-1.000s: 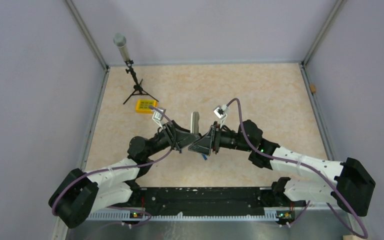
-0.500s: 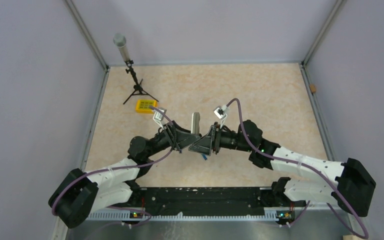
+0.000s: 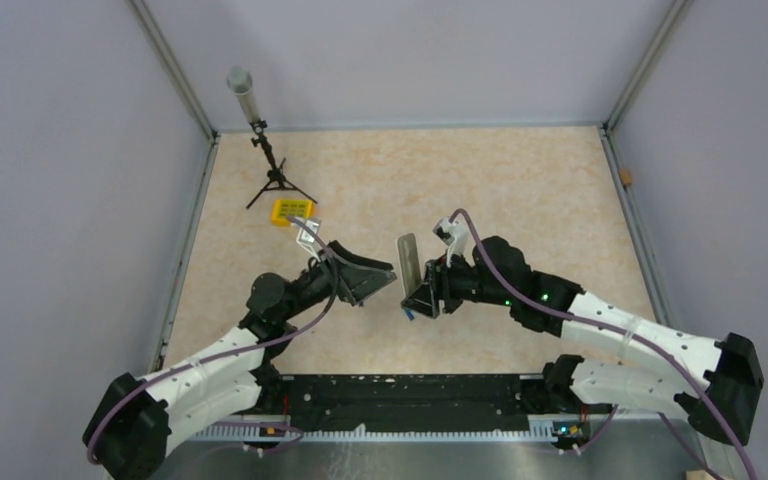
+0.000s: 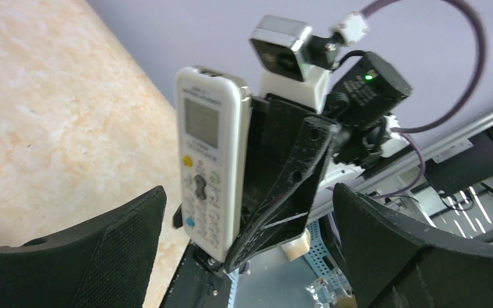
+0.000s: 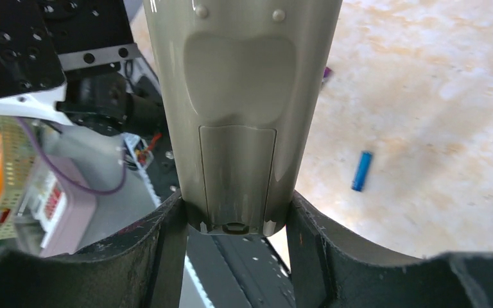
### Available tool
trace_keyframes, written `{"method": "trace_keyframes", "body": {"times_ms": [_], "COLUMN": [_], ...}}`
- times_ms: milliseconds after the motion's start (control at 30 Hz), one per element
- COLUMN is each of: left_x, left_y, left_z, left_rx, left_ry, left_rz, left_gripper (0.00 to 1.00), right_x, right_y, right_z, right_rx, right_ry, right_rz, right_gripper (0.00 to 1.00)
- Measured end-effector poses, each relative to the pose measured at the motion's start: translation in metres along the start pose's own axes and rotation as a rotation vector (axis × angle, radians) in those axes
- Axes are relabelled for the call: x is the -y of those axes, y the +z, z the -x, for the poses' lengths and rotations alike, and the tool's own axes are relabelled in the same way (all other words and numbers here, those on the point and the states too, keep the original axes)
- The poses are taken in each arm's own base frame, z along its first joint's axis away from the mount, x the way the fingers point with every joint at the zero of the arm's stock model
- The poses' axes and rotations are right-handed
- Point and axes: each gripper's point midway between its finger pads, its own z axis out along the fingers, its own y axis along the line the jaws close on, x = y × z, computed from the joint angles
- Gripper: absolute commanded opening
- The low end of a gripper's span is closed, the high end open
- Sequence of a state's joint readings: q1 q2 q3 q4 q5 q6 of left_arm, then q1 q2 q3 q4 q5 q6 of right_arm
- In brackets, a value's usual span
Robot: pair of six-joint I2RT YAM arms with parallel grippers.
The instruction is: Load the batteries into the remote control
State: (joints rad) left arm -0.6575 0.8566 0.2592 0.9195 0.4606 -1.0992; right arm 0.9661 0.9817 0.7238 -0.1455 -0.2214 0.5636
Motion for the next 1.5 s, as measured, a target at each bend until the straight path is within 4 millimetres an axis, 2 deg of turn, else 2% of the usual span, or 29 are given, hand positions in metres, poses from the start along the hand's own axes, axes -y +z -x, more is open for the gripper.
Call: {"method": "trace_keyframes", "body": {"times_ms": [133, 267, 500, 600, 867, 1000, 1267, 1500], "left_x": [-0.009, -0.009, -0.01, -0.017, -0.043, -0.049, -0.049, -0.042], "left_y": [0.0, 0.003, 0.001, 0.001, -0.009, -0.012, -0.013, -0.012], "left_z": [0.001, 0.007, 0.009, 0.006, -0.02, -0.029, -0.043, -0.048], "left_rx": [-0.025, -0.057, -0.125, -0.167, -0.31, -0.358, -0.434, -0.469], "left_ry": [0.001, 0.018, 0.047, 0.042, -0.005, -0.024, -0.066, -0.079], "left_rz": [0.079, 0.149, 0.251, 0.298, 0.404, 0.423, 0.394, 0.348], "left_gripper": [0.99, 0.99, 0.98, 0.95, 0.85, 0.77, 0.51, 0.38], "right_x": [0.012, 0.019, 0.019, 0.021, 0.021, 0.024, 0.027, 0.03], "right_y": [-0.009, -0.018, -0.018, -0.018, -0.018, -0.018, -0.014, -0.017], "right_z": [0.003, 0.003, -0.008, -0.016, -0.025, -0.03, -0.034, -0.032], "right_rx": [-0.031, -0.077, -0.197, -0.247, -0.318, -0.359, -0.409, -0.415], "right_ry": [-0.092, -0.181, -0.365, -0.427, -0.564, -0.624, -0.717, -0.757], "right_rz": [-0.087, -0.16, -0.234, -0.25, -0.263, -0.274, -0.3, -0.326], "right_gripper": [0.03, 0.03, 0.03, 0.03, 0.04, 0.04, 0.03, 0.02]}}
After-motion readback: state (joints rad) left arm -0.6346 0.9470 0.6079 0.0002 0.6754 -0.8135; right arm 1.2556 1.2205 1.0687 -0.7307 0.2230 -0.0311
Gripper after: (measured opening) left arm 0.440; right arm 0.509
